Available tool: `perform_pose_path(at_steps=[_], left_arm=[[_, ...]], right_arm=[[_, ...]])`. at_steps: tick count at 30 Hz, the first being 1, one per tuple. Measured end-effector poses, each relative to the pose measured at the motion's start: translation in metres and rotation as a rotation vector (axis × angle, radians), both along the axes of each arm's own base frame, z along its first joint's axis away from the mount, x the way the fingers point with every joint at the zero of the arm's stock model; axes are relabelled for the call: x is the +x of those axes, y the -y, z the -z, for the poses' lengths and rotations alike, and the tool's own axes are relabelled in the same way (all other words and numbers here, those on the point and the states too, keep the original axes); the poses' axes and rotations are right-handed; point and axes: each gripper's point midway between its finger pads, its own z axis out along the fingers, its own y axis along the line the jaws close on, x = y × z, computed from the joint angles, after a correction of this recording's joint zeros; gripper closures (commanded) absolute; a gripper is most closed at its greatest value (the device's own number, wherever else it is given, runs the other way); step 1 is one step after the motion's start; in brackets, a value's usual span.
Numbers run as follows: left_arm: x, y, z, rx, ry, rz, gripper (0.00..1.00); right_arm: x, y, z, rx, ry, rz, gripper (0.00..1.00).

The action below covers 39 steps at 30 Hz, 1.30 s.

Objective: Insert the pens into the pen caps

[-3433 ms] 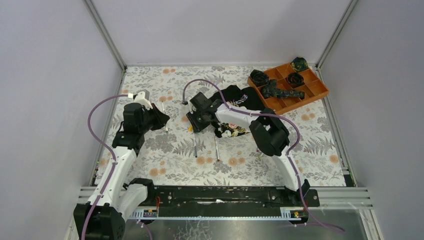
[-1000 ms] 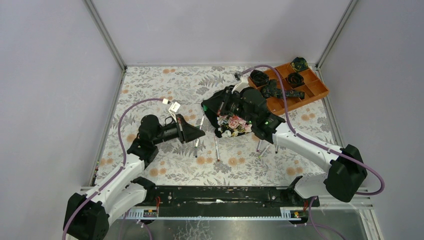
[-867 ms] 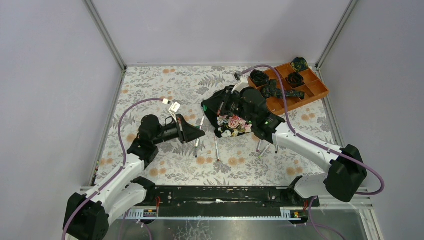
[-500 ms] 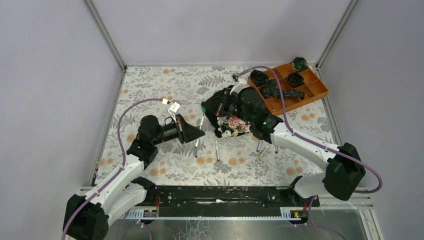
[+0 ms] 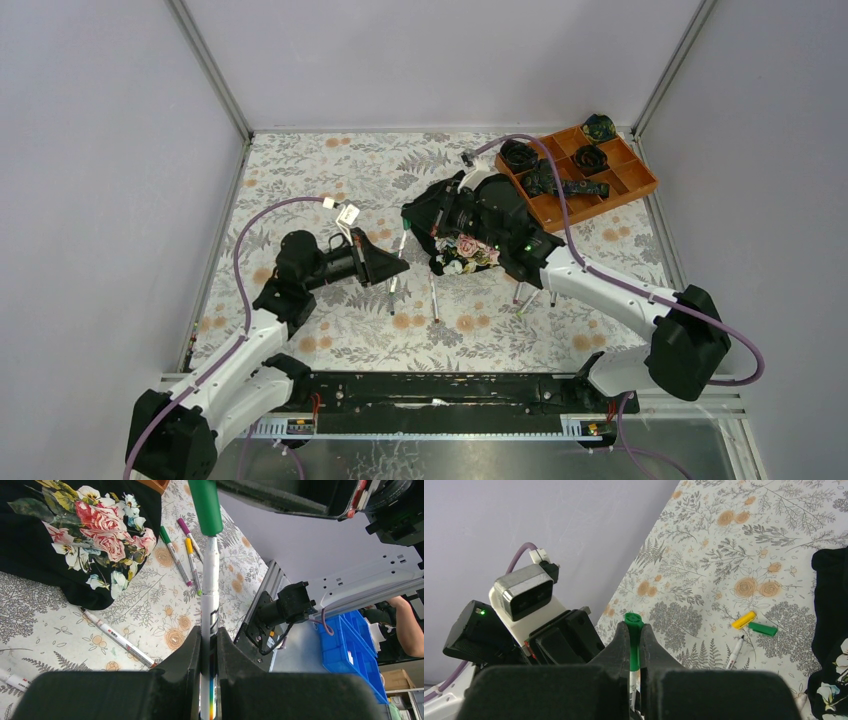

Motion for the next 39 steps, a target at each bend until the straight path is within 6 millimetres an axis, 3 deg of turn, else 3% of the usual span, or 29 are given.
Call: perform_pose_path(at_steps=[17,25,39], left_arm=[[-0.001,0.0,0.003,0.01,-0.02,-0.015,1.0],[0.0,0.0,-0.004,-0.03,-0.051,-0.041,1.0],[-0.003,0.002,-0.003,-0.04,-0.073,-0.024,1.0]], right_arm=[[-0.016,0.001,0.013,0.033,-0.017,-0.005,1.0],[-0.032,0.001,0.018,0.099,-0.005,0.039,1.0],[-0.037,-0.004,0.02,0.117,0.0,0.038,1.0]])
